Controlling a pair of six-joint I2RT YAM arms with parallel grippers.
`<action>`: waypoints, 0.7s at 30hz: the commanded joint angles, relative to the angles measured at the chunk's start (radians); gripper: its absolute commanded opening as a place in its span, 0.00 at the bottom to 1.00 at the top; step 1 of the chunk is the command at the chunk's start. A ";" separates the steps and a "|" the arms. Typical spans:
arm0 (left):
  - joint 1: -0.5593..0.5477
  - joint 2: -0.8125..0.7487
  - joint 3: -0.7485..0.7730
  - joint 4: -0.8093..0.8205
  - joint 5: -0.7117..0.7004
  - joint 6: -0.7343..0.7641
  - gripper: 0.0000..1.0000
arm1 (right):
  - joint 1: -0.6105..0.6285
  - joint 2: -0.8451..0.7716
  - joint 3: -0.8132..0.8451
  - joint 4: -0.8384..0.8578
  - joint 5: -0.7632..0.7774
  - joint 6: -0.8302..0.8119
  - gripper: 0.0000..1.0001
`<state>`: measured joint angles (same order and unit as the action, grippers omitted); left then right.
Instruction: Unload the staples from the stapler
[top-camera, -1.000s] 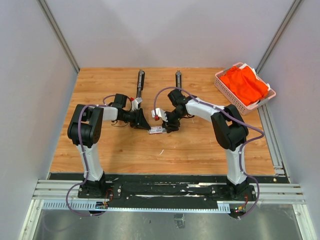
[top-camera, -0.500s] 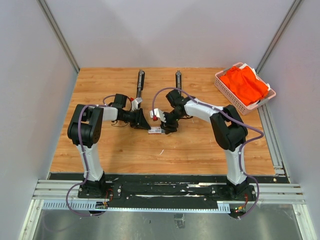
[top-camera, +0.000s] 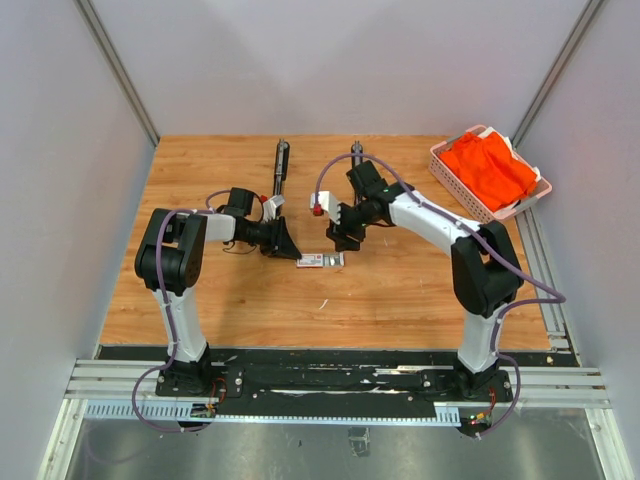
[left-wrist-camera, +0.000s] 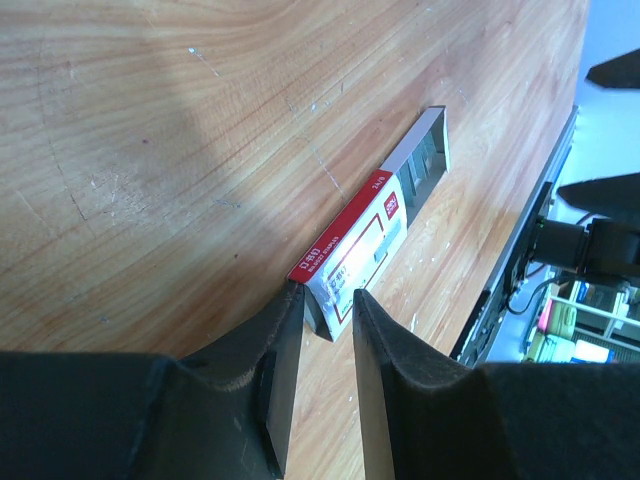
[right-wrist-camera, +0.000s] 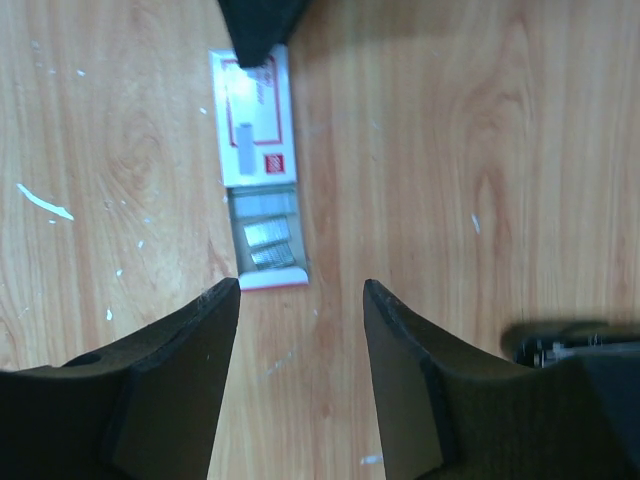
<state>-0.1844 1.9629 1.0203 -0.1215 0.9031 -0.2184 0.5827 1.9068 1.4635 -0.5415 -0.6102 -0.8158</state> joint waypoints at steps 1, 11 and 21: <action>0.007 0.003 -0.019 0.006 -0.024 0.012 0.33 | -0.046 -0.049 -0.076 0.012 0.112 0.221 0.54; 0.007 -0.005 -0.023 0.004 -0.024 0.017 0.33 | -0.113 -0.094 -0.210 0.090 0.011 0.567 0.51; 0.007 -0.022 -0.026 -0.010 -0.038 0.037 0.33 | -0.145 -0.018 -0.253 0.226 -0.099 0.811 0.28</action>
<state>-0.1844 1.9606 1.0149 -0.1131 0.9100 -0.2134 0.4530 1.8519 1.2186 -0.3786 -0.6460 -0.1383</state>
